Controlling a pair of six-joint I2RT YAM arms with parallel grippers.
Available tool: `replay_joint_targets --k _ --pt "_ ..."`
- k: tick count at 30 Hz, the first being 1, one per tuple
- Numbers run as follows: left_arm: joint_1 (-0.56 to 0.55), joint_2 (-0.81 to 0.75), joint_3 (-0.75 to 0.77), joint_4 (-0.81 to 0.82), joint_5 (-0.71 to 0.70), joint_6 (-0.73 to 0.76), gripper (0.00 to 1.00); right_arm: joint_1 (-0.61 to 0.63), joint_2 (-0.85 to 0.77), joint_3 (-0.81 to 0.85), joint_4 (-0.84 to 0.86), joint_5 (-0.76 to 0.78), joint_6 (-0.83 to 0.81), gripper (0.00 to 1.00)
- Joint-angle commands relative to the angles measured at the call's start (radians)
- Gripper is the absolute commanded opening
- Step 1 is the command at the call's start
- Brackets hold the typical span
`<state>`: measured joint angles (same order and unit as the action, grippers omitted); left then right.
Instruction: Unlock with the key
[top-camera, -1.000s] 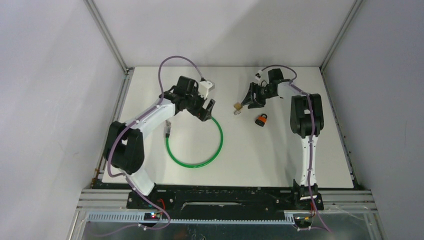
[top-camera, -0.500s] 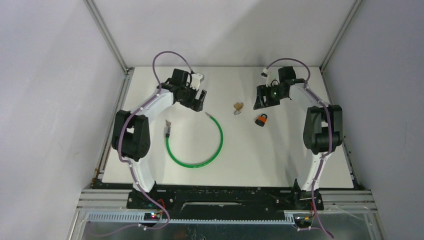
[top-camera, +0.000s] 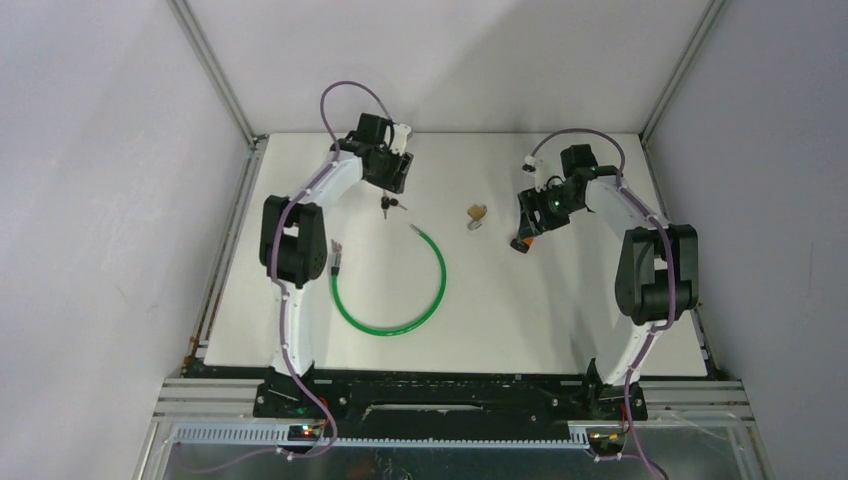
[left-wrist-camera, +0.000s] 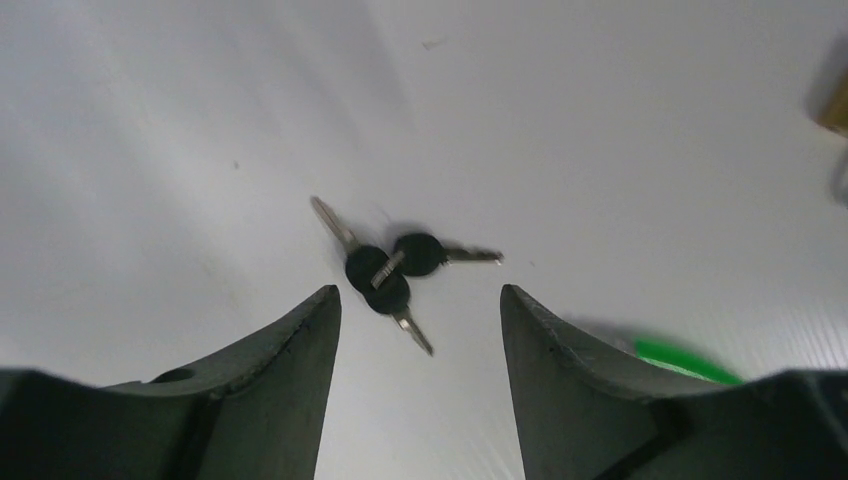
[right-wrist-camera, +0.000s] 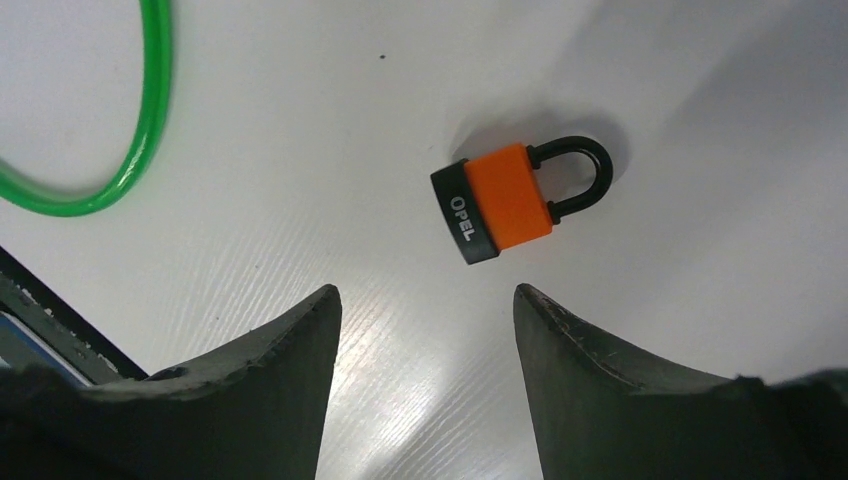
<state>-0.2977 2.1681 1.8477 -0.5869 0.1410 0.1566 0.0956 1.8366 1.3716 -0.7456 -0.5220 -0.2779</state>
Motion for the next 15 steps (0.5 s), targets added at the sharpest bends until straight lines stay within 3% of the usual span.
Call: replay_joint_targets --k 1,6,15 --pt "0.038 0.112 0.203 -0.110 0.014 -0.028 0.62 -0.001 -0.066 -0.009 -0.020 -0.040 -0.019 0.65" --pt "0.050 0.215 0.359 -0.199 0.045 -0.075 0.59 -0.001 -0.065 -0.009 -0.029 -0.062 -0.016 0.64" --pt "0.057 0.272 0.390 -0.244 0.089 -0.124 0.54 -0.001 -0.036 -0.012 -0.028 -0.082 -0.016 0.63"
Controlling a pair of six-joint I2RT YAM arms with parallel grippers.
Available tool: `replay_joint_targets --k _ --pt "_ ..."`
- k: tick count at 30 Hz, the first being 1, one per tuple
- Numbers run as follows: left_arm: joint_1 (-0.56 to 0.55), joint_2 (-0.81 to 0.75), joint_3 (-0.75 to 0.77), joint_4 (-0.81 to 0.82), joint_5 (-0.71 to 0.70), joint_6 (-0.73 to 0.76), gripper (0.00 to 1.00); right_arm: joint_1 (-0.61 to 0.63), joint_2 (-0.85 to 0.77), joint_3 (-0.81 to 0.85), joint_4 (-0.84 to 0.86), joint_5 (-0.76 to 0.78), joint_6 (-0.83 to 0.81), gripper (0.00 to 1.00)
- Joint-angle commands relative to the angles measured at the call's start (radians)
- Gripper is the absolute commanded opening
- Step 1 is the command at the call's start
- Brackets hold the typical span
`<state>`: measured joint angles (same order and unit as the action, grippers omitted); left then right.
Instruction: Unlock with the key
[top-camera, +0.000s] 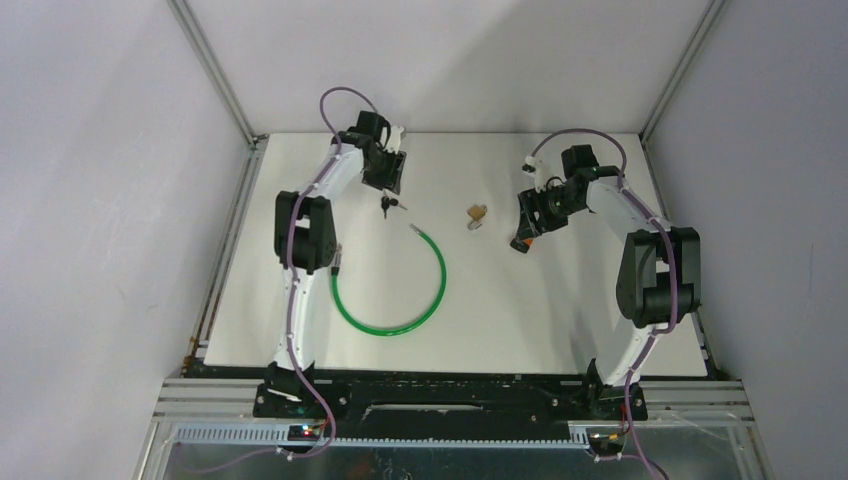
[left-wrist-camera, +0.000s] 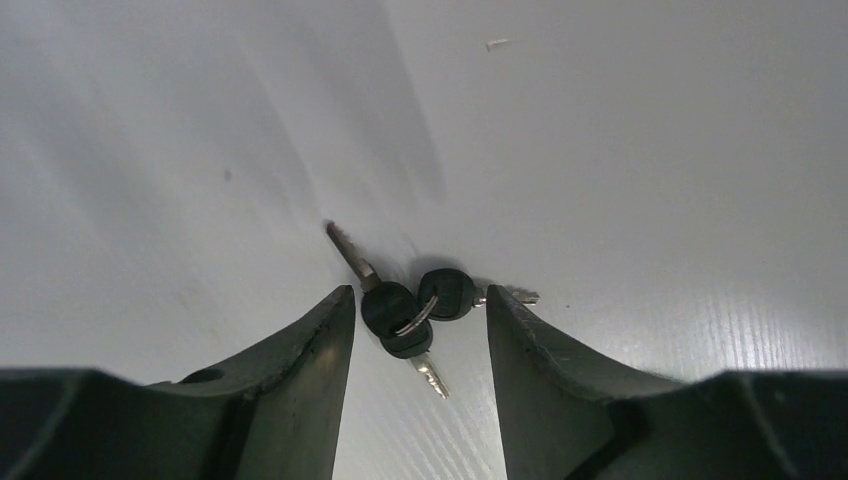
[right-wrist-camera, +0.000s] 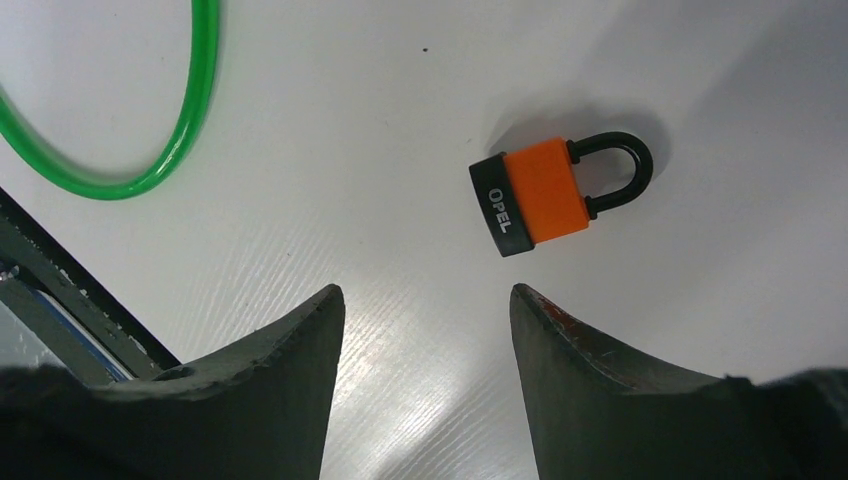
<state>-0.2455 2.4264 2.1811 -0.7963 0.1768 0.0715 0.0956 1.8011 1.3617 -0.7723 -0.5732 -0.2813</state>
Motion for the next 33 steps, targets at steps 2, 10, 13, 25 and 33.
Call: replay_joint_targets --k 2,10,13,25,33 --pt "0.005 0.018 0.049 -0.027 0.060 -0.044 0.52 -0.002 0.004 -0.003 0.001 -0.034 -0.011 0.63" --pt "0.007 0.046 0.038 -0.032 0.080 -0.056 0.42 -0.003 0.012 -0.001 -0.006 -0.049 -0.009 0.62" --pt "0.008 0.033 0.018 -0.018 0.082 -0.057 0.40 -0.004 0.015 -0.002 -0.009 -0.058 -0.008 0.61" --pt "0.009 -0.045 -0.100 0.031 0.104 -0.056 0.23 -0.003 0.021 -0.003 -0.016 -0.076 -0.006 0.61" --pt "0.007 -0.166 -0.264 0.085 0.131 -0.052 0.23 -0.003 0.032 -0.002 -0.018 -0.090 -0.006 0.61"
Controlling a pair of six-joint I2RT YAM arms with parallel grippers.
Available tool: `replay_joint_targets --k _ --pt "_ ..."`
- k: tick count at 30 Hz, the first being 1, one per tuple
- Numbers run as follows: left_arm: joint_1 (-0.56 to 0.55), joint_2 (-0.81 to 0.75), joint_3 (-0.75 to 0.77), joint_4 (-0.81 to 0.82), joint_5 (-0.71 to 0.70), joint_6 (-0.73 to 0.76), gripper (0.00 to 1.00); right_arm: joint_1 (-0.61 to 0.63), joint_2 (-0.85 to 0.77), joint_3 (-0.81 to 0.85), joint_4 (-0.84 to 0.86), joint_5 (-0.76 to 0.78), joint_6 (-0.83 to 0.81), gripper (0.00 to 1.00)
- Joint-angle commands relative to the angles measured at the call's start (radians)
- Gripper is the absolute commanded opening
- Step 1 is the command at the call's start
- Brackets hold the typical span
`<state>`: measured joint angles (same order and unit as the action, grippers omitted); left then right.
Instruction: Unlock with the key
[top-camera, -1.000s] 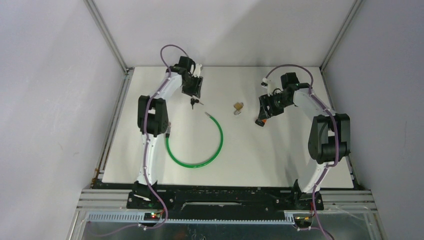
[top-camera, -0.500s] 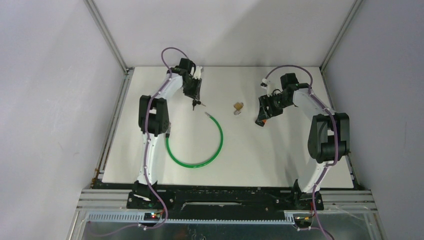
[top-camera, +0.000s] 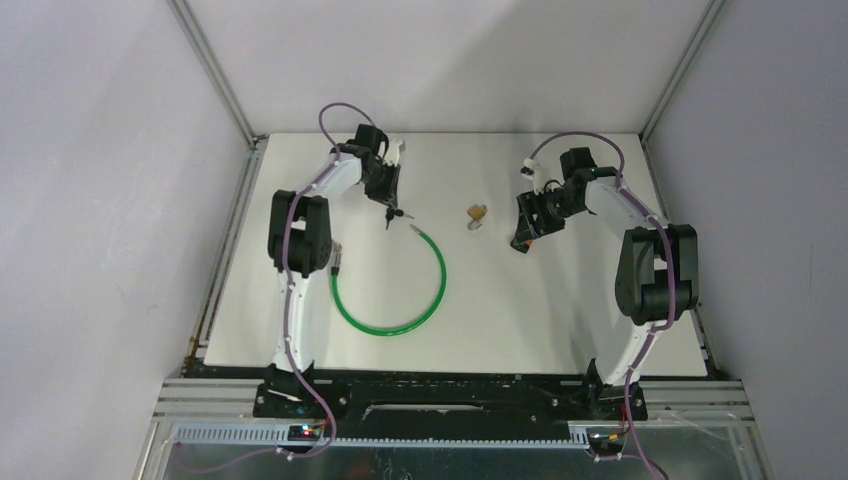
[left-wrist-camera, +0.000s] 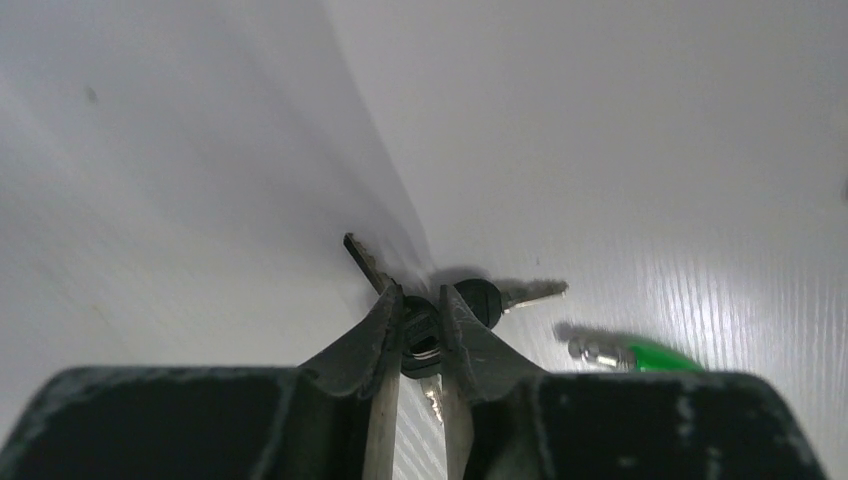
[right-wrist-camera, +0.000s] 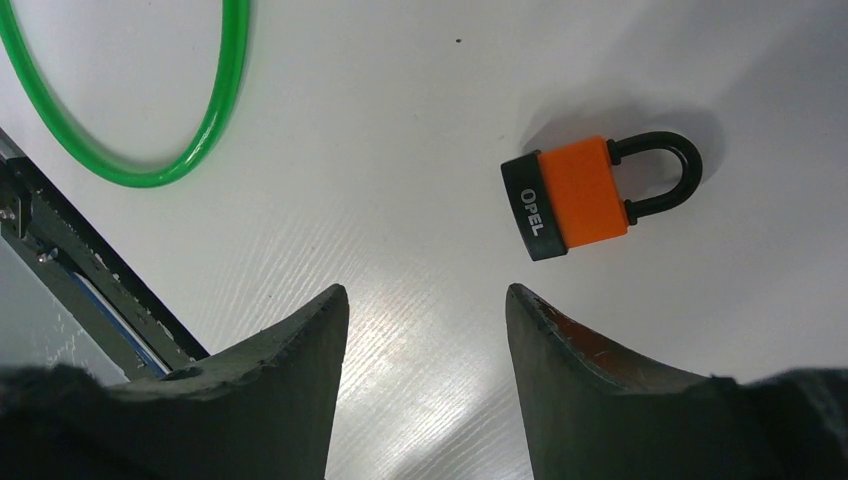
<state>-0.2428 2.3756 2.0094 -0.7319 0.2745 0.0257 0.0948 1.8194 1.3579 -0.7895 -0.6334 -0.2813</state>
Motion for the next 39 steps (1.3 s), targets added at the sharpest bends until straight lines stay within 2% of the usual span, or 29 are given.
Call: replay_joint_targets --k 1,11,18,28,39 --pt "0.005 -0.132 -0.114 0.028 0.038 -0.006 0.24 -0.002 0.016 0.002 -0.001 -0.033 -0.006 0.61" --pt "0.005 -0.237 -0.264 0.061 0.078 -0.012 0.32 -0.003 0.022 0.001 -0.007 -0.044 -0.012 0.61" --pt "-0.003 -0.257 -0.273 0.055 0.085 0.008 0.38 -0.001 0.026 0.001 -0.011 -0.051 -0.020 0.61" --pt "-0.011 -0.234 -0.273 0.053 0.031 0.050 0.39 -0.002 0.036 0.001 -0.011 -0.060 -0.021 0.61" --pt "-0.032 -0.224 -0.291 0.041 0.038 0.066 0.30 -0.002 0.030 0.001 -0.011 -0.054 -0.020 0.61"
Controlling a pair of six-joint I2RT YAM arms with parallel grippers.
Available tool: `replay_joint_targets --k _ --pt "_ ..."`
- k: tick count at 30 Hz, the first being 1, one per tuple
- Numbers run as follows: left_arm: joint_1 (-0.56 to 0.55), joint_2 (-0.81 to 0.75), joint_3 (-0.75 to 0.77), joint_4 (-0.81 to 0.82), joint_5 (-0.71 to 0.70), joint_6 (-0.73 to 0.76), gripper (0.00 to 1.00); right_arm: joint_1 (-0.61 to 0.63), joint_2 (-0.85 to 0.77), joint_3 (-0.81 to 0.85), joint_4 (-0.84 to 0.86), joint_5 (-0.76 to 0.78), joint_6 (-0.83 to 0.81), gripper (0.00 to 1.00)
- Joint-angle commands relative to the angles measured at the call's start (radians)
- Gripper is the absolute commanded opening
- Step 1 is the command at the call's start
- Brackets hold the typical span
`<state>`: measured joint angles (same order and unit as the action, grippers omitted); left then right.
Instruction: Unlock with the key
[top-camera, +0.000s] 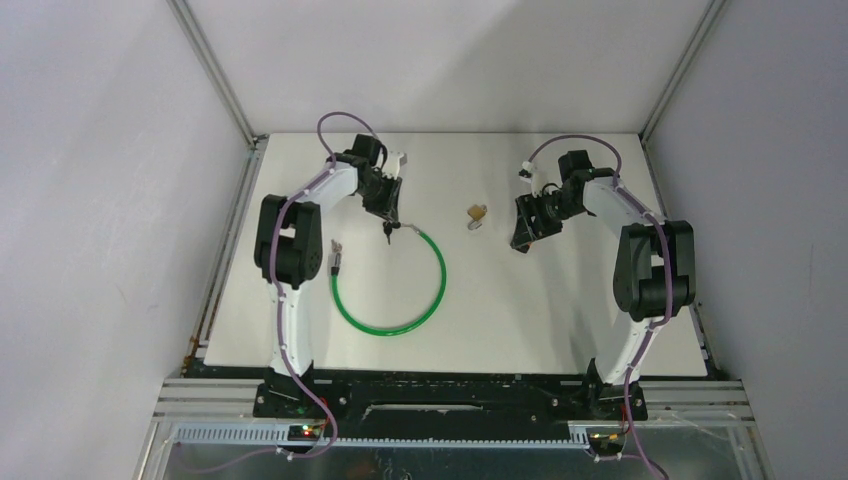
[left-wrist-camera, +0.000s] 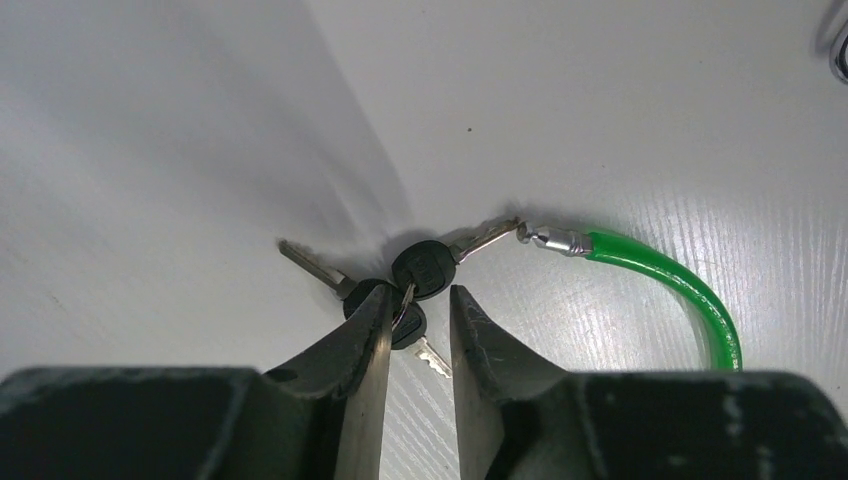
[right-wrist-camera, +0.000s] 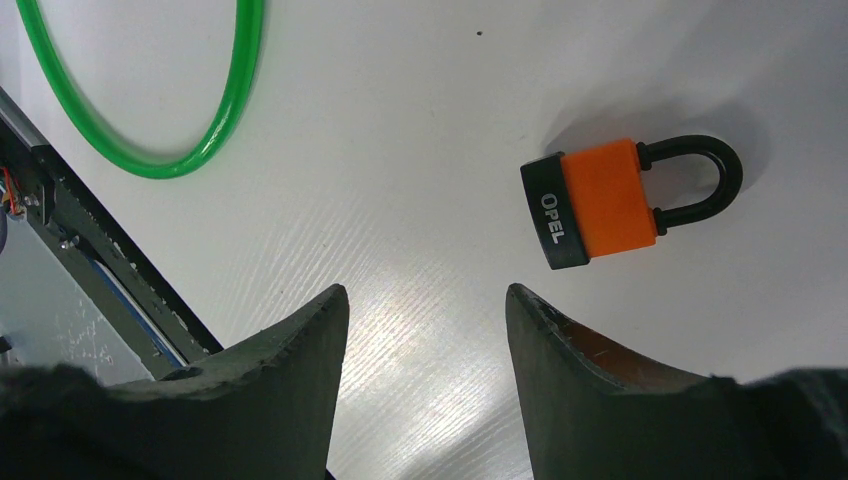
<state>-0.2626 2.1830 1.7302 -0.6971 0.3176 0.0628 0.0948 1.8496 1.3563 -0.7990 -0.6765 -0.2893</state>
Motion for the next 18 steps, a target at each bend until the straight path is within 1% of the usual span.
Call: replay_joint_targets --k 1,7,15,18 --pt "-0.012 -0.031 -0.014 0.007 -0.007 0.031 0.30 -0.002 0.001 0.003 0.000 -0.011 -0.011 0.61" --pt "-0.016 -0.028 -0.008 0.006 -0.032 0.028 0.27 -0.001 -0.002 0.004 -0.003 -0.015 -0.010 0.61" --pt "-0.017 -0.007 0.004 -0.020 -0.055 0.011 0.29 0.000 -0.007 0.003 -0.005 -0.024 -0.010 0.61" --pt "-0.017 -0.003 0.006 -0.021 -0.057 0.009 0.26 -0.001 -0.007 0.003 -0.008 -0.025 -0.010 0.61"
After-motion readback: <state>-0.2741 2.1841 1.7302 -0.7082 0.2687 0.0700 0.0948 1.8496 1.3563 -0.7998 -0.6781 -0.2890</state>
